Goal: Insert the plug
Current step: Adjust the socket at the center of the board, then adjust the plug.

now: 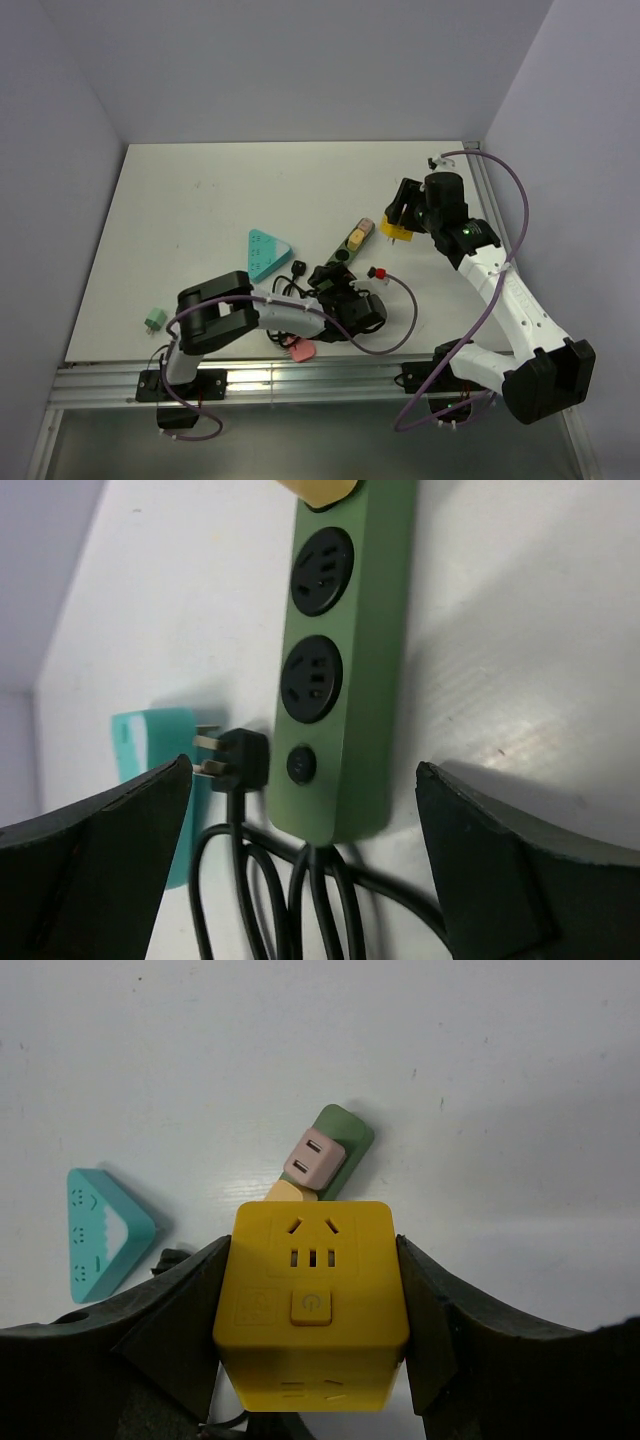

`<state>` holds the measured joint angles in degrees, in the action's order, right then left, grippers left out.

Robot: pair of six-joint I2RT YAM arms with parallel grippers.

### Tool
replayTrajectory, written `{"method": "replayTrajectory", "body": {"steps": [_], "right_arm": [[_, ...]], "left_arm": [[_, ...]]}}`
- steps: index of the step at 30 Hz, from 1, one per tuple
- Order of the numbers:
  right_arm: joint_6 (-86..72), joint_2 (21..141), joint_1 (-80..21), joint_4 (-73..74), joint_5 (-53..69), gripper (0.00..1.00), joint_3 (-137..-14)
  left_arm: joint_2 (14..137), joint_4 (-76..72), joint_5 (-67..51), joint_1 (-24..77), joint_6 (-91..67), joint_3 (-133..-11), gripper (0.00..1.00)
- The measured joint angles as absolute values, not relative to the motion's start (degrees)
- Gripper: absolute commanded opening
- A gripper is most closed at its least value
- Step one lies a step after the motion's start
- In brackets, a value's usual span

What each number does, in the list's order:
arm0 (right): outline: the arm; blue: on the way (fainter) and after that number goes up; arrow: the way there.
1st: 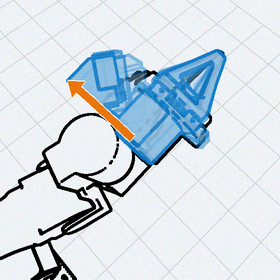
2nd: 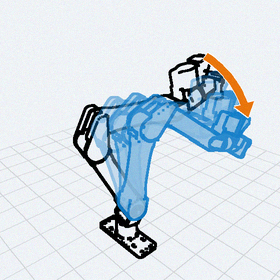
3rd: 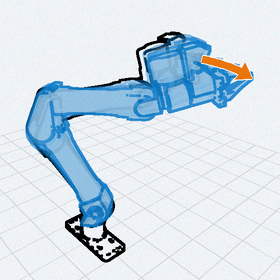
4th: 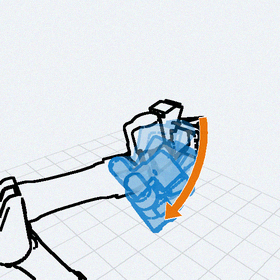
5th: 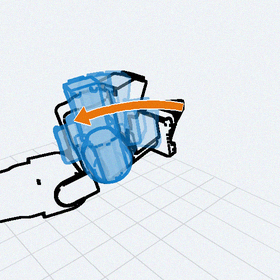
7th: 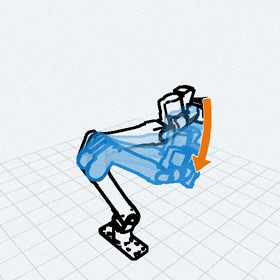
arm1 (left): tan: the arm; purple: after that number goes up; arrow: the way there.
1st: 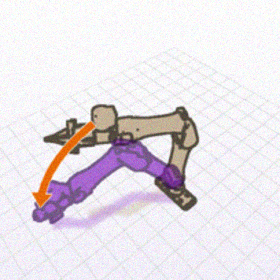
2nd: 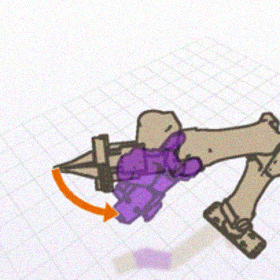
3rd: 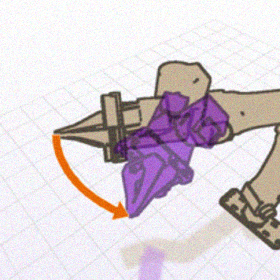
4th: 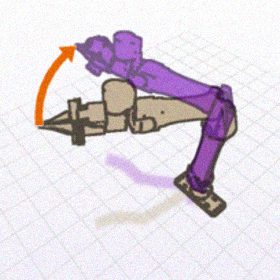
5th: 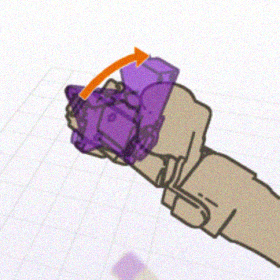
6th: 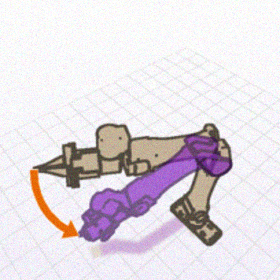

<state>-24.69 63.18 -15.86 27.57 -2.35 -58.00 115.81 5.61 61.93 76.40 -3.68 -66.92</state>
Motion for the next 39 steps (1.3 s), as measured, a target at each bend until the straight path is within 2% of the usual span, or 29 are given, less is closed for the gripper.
{"method": "replayTrajectory", "body": {"steps": [6, 11, 15, 18, 20, 27, 39], "right_arm": [[-24.73, 63.16, -15.53, 27.46, -2.04, 0.0, -58.0], [-24.51, 63.16, -15.38, 27.07, -0.51, 0.0, -57.91], [-24.23, 62.74, -15.35, 24.21, 2.04, 0.0, -56.38], [-24.05, 61.56, -15.62, 20.97, 4.25, 0.0, -53.52], [-23.73, 61.19, -16.51, 19.62, 4.6, 0.0, -52.34], [-23.73, 61.34, -25.78, 15.31, 3.99, 0.0, -51.99], [-28.93, 63.37, -38.98, 11.97, 0.97, 0.0, -52.62]], "left_arm": [[104.12, 2.96, 48.1, 76.38, -6.57, -60.25, 1.0], [88.6, -1.65, 33.76, 73.36, -10.74, -52.16, 1.0], [72.2, -8.36, 18.22, 62.04, -16.71, -42.81, 1.0], [64.88, -13.15, 9.63, 52.56, -21.12, -37.82, 0.99], [63.57, -15.84, 4.56, 49.58, -23.44, -36.18, 1.0], [63.96, -21.19, -7.4, 49.1, -25.91, -33.26, 0.99], [59.4, -30.15, -12.19, 49.21, -25.41, -29.15, 0.99]]}}
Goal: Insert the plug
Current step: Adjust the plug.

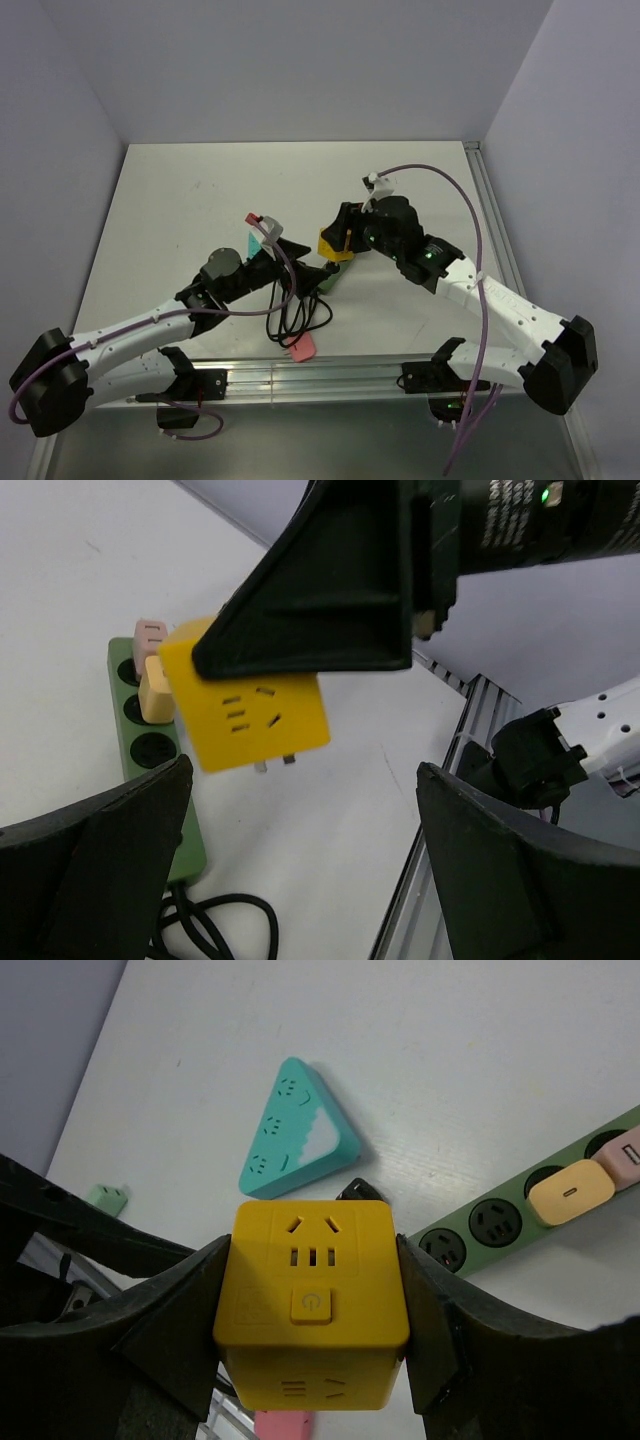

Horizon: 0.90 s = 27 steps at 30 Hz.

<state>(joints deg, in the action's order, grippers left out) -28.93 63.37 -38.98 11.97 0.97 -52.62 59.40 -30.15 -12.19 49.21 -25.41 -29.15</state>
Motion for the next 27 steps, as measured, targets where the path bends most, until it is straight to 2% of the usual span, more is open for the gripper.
{"method": "replayTrajectory", "body": {"steps": [12, 23, 26, 27], "right_arm": [[-29.1, 67.37, -45.91, 14.04, -6.74, 0.0, -54.59], [-29.61, 67.26, -47.9, 13.28, -6.37, 0.0, -55.48], [-29.58, 67.26, -47.92, 13.17, -5.93, 0.0, -55.51], [-29.58, 67.26, -47.92, 13.15, -5.78, 0.0, -55.51]], "left_arm": [[62.5, -31.62, -7.53, 51.72, -22.0, -29.74, 1.0], [63.9, -27.81, 0.97, 52.12, -21.76, -30.89, 0.99], [63.92, -27.79, 1.3, 52.23, -21.76, -30.96, 0.87], [63.92, -27.79, 1.28, 52.36, -21.71, -31.03, 0.78]]}}
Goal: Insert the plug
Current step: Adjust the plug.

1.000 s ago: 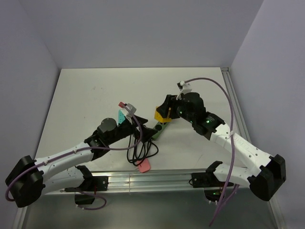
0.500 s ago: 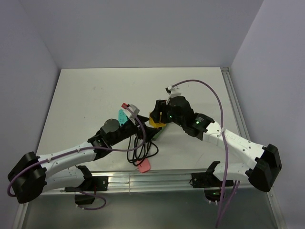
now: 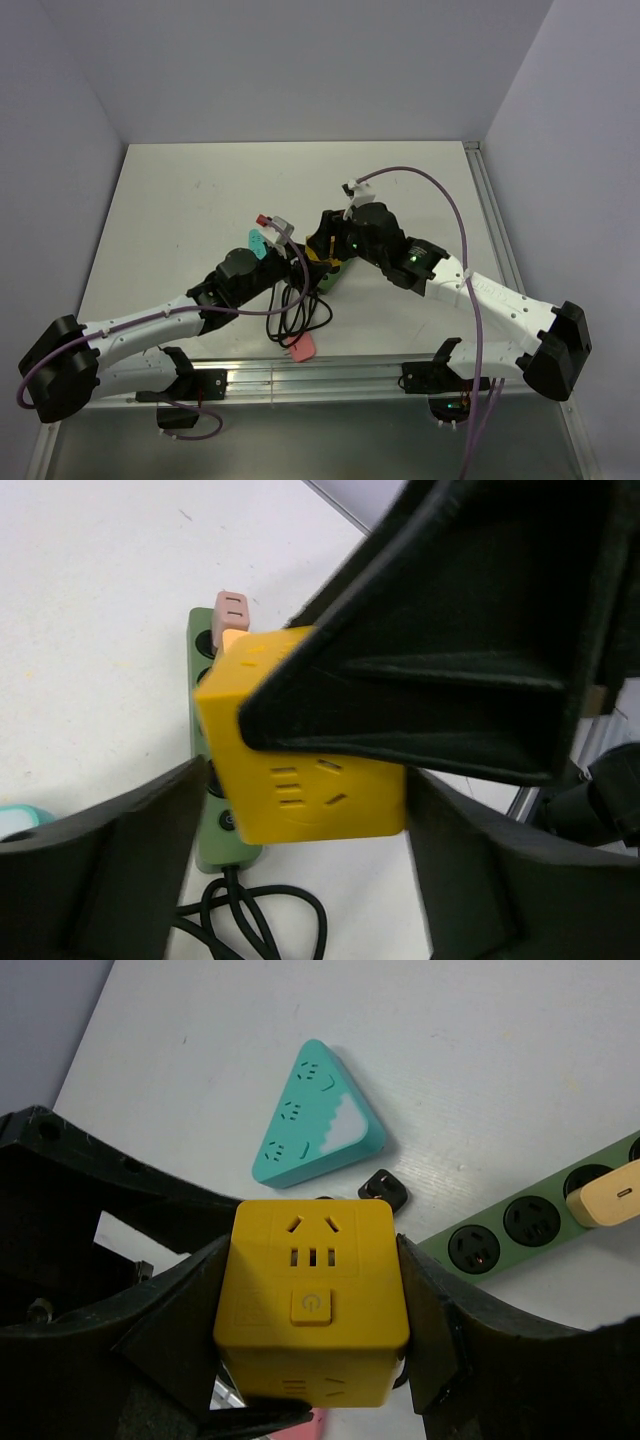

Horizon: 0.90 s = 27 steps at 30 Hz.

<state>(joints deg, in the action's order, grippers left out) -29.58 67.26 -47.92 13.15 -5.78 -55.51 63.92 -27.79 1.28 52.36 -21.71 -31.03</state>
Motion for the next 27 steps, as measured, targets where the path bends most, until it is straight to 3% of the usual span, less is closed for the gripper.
{"method": "replayTrajectory", "body": {"steps": [2, 3, 5, 6, 8, 12, 13, 15, 20, 22, 26, 27], "right_arm": [[-29.54, 67.26, -47.9, 12.82, -5.5, 0.0, -55.51], [-29.54, 67.31, -47.9, 12.56, -5.34, 0.0, -55.53], [-29.32, 67.31, -47.81, 12.56, -5.37, 0.0, -55.72], [-29.21, 67.48, -47.75, 12.75, -5.23, 0.0, -56.01], [-28.8, 67.68, -47.75, 12.91, -4.95, 0.01, -56.29], [-28.47, 67.68, -47.75, 12.99, -4.84, 0.19, -56.34], [-28.4, 67.68, -47.75, 13.02, -4.84, 0.31, -56.36], [-28.4, 67.68, -47.75, 13.04, -4.82, 0.4, -56.47], [-28.27, 67.68, -47.77, 13.1, -4.71, 0.44, -57.08], [-28.27, 67.68, -47.77, 13.04, -4.71, 0.59, -57.14], [-28.25, 67.68, -47.77, 13.04, -4.67, 0.61, -57.14], [-28.25, 67.68, -47.77, 13.04, -4.67, 0.8, -57.14]], "left_arm": [[63.92, -27.79, 0.91, 52.51, -21.78, -31.22, 0.63], [63.92, -27.92, 0.58, 52.69, -21.76, -31.31, 0.47], [63.92, -27.83, 0.71, 52.73, -21.61, -31.31, 0.3], [63.92, -27.83, 0.82, 52.71, -21.32, -31.31, 0.13], [63.9, -27.88, 0.95, 52.69, -21.1, -31.31, 0.0], [63.83, -27.88, 1.19, 52.71, -20.73, -31.31, 0.0], [63.79, -27.88, 1.26, 52.71, -20.69, -31.31, 0.0], [63.59, -27.86, 1.43, 52.71, -20.67, -31.29, 0.0], [62.83, -27.99, 2.35, 52.88, -20.69, -31.2, 0.0], [62.76, -27.99, 2.5, 52.9, -20.73, -31.2, 0.0], [62.85, -28.01, 2.35, 52.66, -20.91, -31.2, 0.0], [62.87, -28.01, 2.22, 52.58, -20.93, -31.2, 0.0]]}}
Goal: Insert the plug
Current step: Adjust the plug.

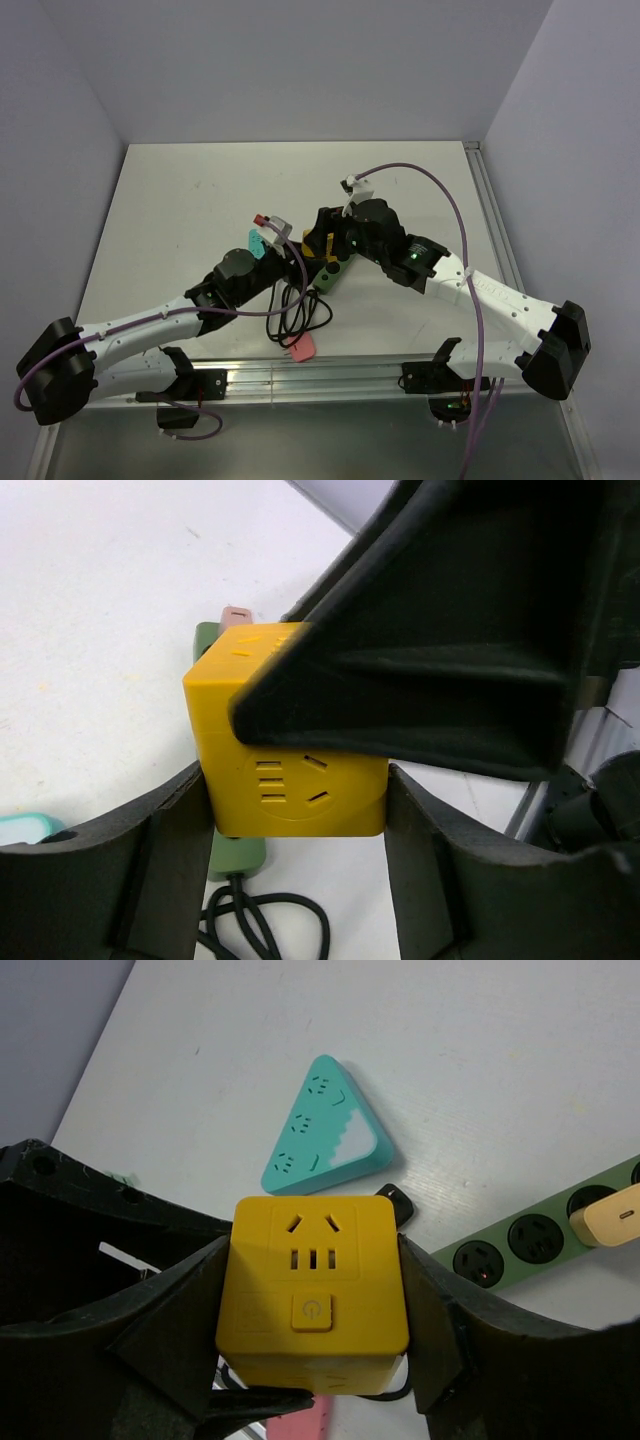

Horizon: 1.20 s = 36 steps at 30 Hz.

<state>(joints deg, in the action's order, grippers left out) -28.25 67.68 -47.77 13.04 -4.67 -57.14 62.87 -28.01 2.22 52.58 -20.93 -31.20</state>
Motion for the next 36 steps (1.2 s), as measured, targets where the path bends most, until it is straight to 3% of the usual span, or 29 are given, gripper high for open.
{"method": "replayTrajectory", "body": {"steps": [1, 5, 7, 9, 11, 15, 22, 25, 29, 34, 36], "right_arm": [[-28.4, 67.68, -47.77, 13.06, -4.67, 0.97, -57.14], [-28.84, 67.55, -48.03, 13.3, -3.49, 0.97, -57.19], [-28.91, 67.55, -48.14, 13.3, -3.27, 0.94, -57.19], [-28.88, 67.53, -48.12, 13.32, -3.16, 0.8, -57.19], [-29.04, 67.53, -48.12, 13.34, -2.96, 0.8, -57.19], [-29.12, 67.59, -48.14, 13.65, -2.72, 0.92, -57.45], [-29.1, 67.85, -48.12, 13.76, -2.57, 0.95, -57.87], [-29.12, 68.58, -48.07, 13.74, -2.59, 0.94, -57.91], [-29.1, 70.3, -47.37, 13.72, -2.09, 0.83, -58.08], [-29.15, 71.61, -45.93, 14.09, -0.95, 0.83, -58.35], [-29.15, 71.92, -45.63, 14.59, -0.54, 0.79, -58.94]], "left_arm": [[62.89, -28.03, 2.15, 52.53, -20.91, -31.2, 0.0], [63.61, -26.55, 5.23, 50.37, -20.88, -31.2, 0.0], [63.72, -25.43, 6.26, 49.56, -20.88, -31.2, 0.0], [63.72, -25.02, 6.7, 49.41, -20.88, -31.2, 0.0], [63.72, -24.91, 6.94, 49.41, -20.91, -31.2, 0.0], [63.72, -24.97, 6.94, 49.3, -20.91, -31.16, 0.0], [63.59, -25.52, 5.3, 49.25, -20.91, -30.96, 0.0], [63.16, -26.11, 3.81, 49.23, -20.91, -30.17, 0.0], [62.06, -26.55, 2.37, 49.23, -20.88, -29.26, 0.0], [62.02, -26.79, 1.34, 49.19, -20.8, -29.26, 0.0], [62.02, -26.79, 1.23, 49.19, -20.78, -29.26, 0.0]]}}
